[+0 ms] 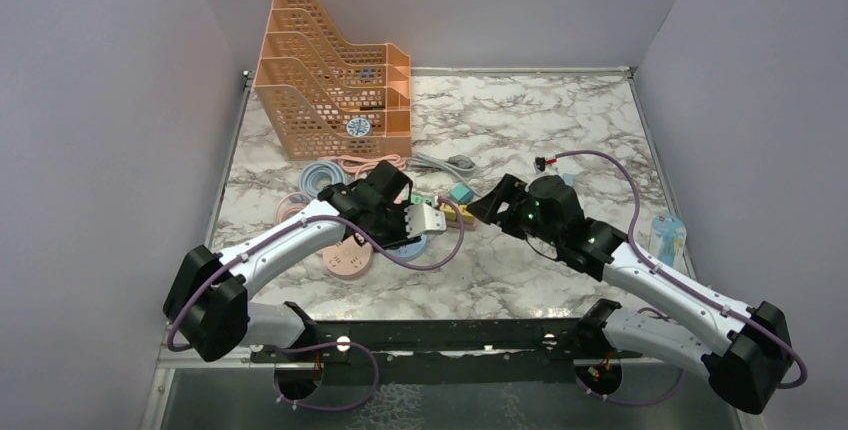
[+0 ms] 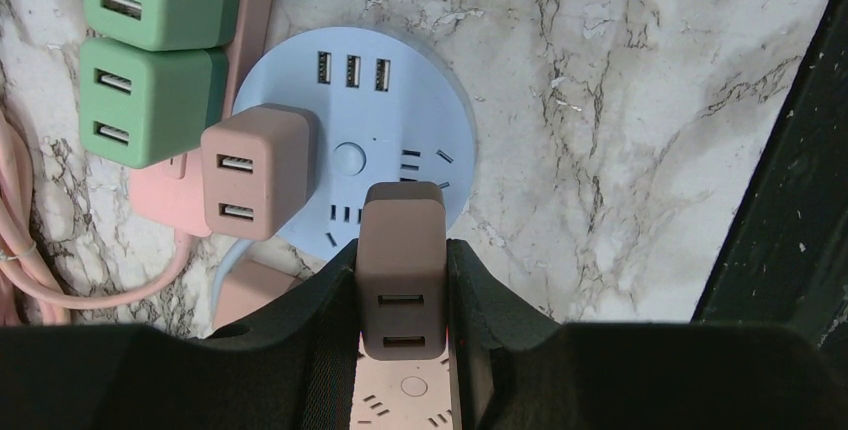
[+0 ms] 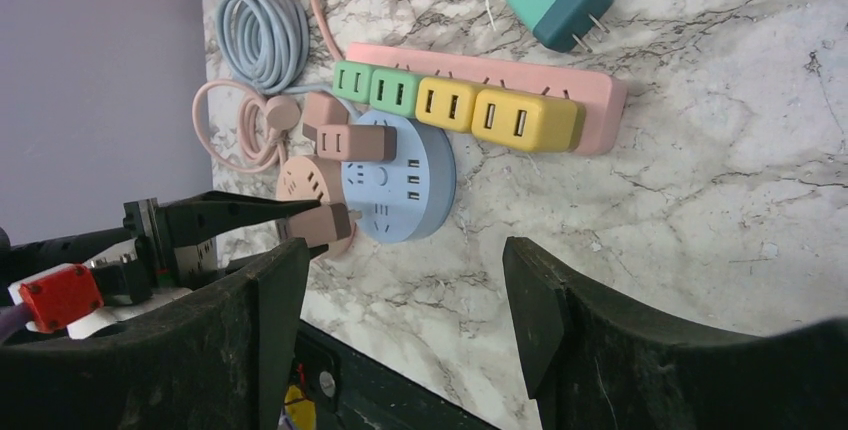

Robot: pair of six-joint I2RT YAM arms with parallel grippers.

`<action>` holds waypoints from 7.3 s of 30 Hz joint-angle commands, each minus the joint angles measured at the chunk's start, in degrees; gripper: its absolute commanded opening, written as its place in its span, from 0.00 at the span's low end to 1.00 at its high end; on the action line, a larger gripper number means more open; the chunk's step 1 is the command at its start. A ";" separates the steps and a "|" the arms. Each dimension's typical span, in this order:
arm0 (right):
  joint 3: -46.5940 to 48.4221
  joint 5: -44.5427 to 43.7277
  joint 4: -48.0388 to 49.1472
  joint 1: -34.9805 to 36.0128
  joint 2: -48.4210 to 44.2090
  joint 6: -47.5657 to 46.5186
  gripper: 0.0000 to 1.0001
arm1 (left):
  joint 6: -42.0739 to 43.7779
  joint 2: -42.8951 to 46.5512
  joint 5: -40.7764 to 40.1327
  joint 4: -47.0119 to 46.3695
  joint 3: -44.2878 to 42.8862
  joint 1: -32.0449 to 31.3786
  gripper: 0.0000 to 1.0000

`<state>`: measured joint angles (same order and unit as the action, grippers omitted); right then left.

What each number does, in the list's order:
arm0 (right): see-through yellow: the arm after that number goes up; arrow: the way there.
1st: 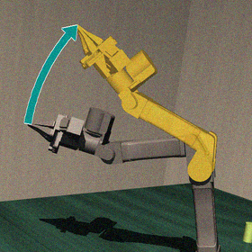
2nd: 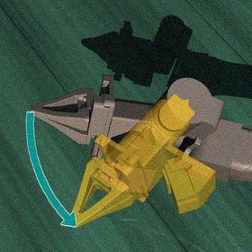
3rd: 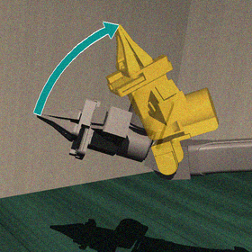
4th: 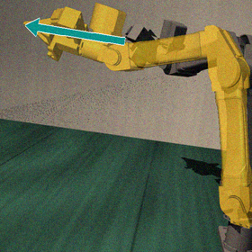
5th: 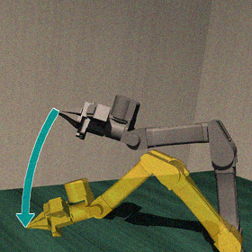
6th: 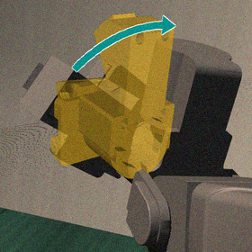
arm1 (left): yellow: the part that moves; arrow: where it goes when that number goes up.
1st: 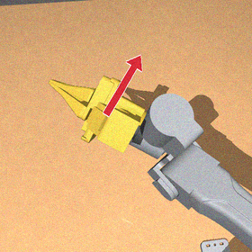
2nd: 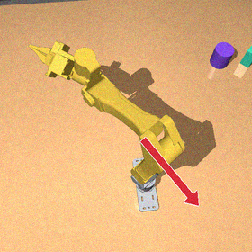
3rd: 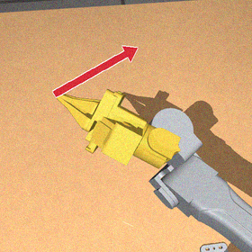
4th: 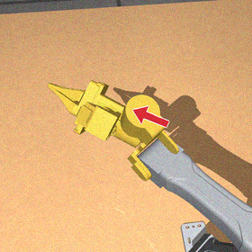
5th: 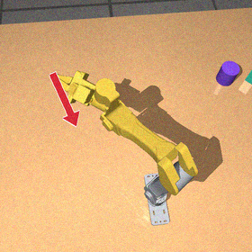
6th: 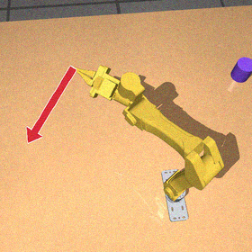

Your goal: Insert the plug

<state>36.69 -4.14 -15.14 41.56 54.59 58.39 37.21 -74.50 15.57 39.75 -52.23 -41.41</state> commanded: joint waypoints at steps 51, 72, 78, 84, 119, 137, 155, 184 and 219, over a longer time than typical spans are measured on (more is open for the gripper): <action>0.01 -7.34 -3.21 0.19 -1.13 -0.93 0.70 | 8.95 -14.09 -4.73 9.89 -8.12 -3.48 0.00; 1.63 -8.18 -5.65 0.19 -2.51 -2.54 0.70 | 10.62 -19.86 -1.69 15.78 -14.88 -2.59 0.00; 1.83 -8.38 -5.87 0.18 -2.42 -2.88 0.70 | 12.11 -20.83 -3.45 17.69 -16.77 -1.66 0.00; 2.37 -8.25 -5.76 0.14 -1.83 -2.88 0.70 | 11.92 -20.07 -1.31 19.61 -19.91 -1.32 0.00; 3.70 -10.98 -6.66 0.19 -1.53 -3.44 0.70 | 16.90 -14.17 6.03 12.31 -14.55 -1.31 0.00; 3.42 -10.95 -6.97 0.18 -2.00 -3.41 0.70 | 14.39 -14.75 5.46 8.00 -9.91 -0.36 0.00; 3.81 -12.27 -7.57 0.10 -2.56 -4.68 0.70 | 13.26 -20.86 2.82 7.54 -3.82 0.51 0.00; 6.38 -12.81 -7.56 0.19 -1.03 -6.89 0.70 | 10.09 -21.65 -5.03 2.68 2.64 3.31 0.00; 14.36 -20.10 -9.36 -0.02 3.41 -17.34 0.72 | -8.18 9.52 -11.17 -10.76 -8.48 3.55 0.91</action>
<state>46.76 -18.81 -23.42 41.56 56.38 46.92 43.13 -70.04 15.84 43.03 -60.42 -38.24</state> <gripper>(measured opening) 0.707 0.819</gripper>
